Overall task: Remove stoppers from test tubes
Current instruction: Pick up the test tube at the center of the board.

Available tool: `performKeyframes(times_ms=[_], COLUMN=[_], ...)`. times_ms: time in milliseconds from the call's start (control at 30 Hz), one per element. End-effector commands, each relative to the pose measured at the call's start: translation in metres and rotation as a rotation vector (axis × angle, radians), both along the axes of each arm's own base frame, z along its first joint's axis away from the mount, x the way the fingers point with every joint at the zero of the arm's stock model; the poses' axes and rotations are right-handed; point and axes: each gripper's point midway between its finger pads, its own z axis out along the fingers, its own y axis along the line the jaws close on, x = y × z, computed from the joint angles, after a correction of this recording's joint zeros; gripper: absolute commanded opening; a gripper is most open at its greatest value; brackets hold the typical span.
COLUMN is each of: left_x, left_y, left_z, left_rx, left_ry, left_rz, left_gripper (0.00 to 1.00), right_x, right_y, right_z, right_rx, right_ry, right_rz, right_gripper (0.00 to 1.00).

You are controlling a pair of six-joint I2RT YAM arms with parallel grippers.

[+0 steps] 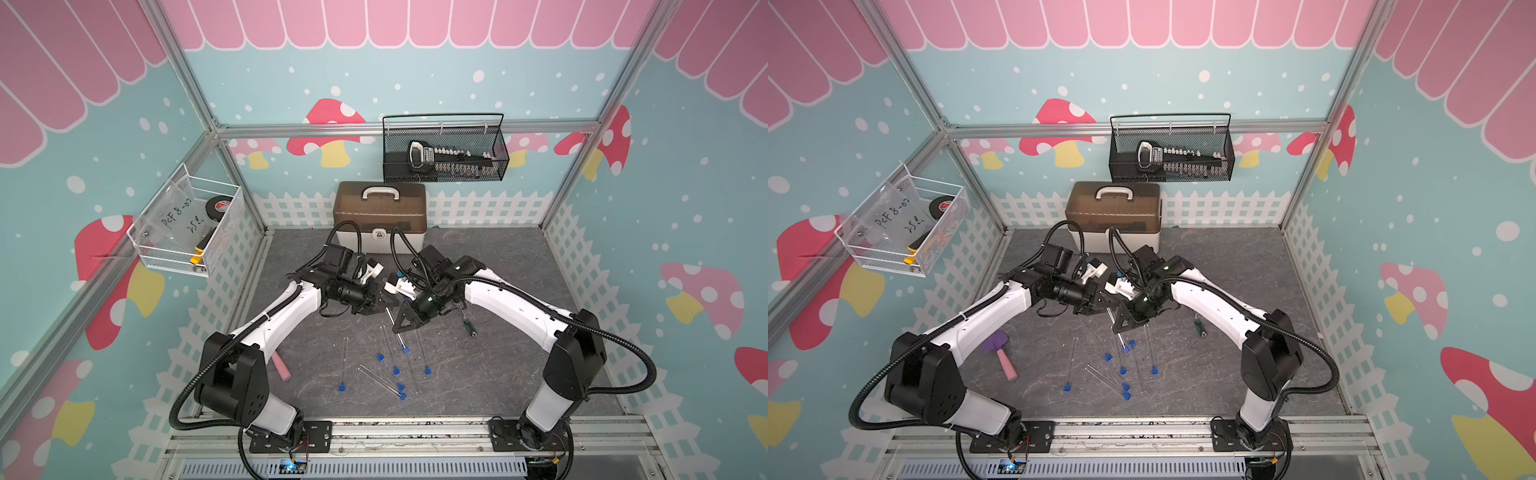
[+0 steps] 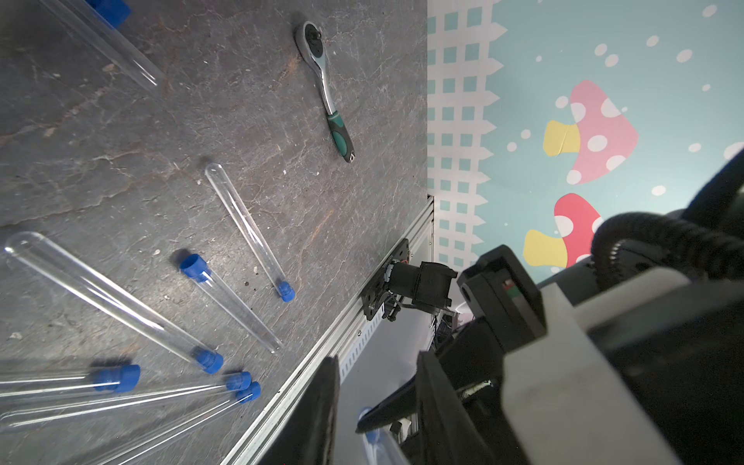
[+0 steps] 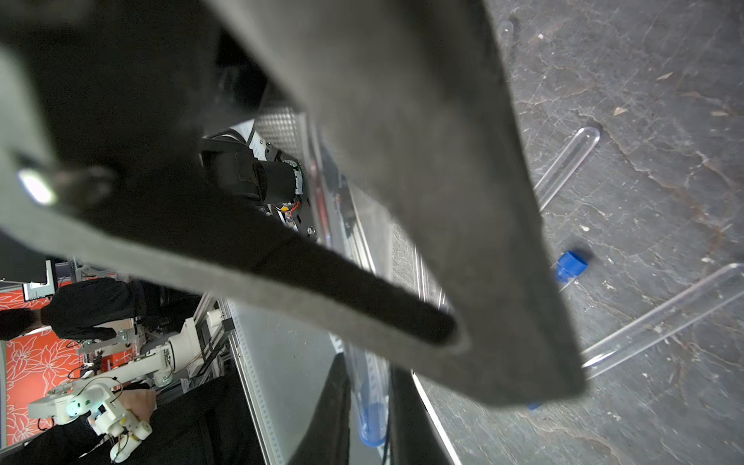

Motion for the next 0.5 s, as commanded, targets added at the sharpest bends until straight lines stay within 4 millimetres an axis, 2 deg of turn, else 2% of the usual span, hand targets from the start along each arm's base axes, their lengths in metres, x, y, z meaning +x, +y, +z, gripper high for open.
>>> performKeyframes(times_ms=[0, 133, 267, 367, 467], left_x=[0.007, 0.007, 0.006, 0.007, 0.009], left_y=[0.000, 0.001, 0.005, 0.007, 0.008], left_z=[0.004, 0.002, -0.001, -0.005, -0.008], left_rx=[0.013, 0.026, 0.044, 0.061, 0.074], left_ry=[-0.043, -0.042, -0.039, -0.035, -0.028], left_rz=[0.006, 0.016, 0.023, 0.036, 0.046], left_gripper=[0.23, 0.17, 0.11, 0.07, 0.05], right_x=[-0.005, -0.003, 0.002, 0.013, 0.025], right_y=[0.001, 0.001, -0.002, -0.009, -0.016], right_z=[-0.002, -0.005, -0.004, 0.003, 0.014], right_rx=[0.001, -0.012, -0.032, -0.041, -0.012], right_ry=[0.006, 0.003, -0.018, -0.050, -0.058], right_rz=[0.046, 0.045, 0.033, -0.003, -0.064], right_gripper=[0.14, 0.15, 0.29, 0.35, 0.37])
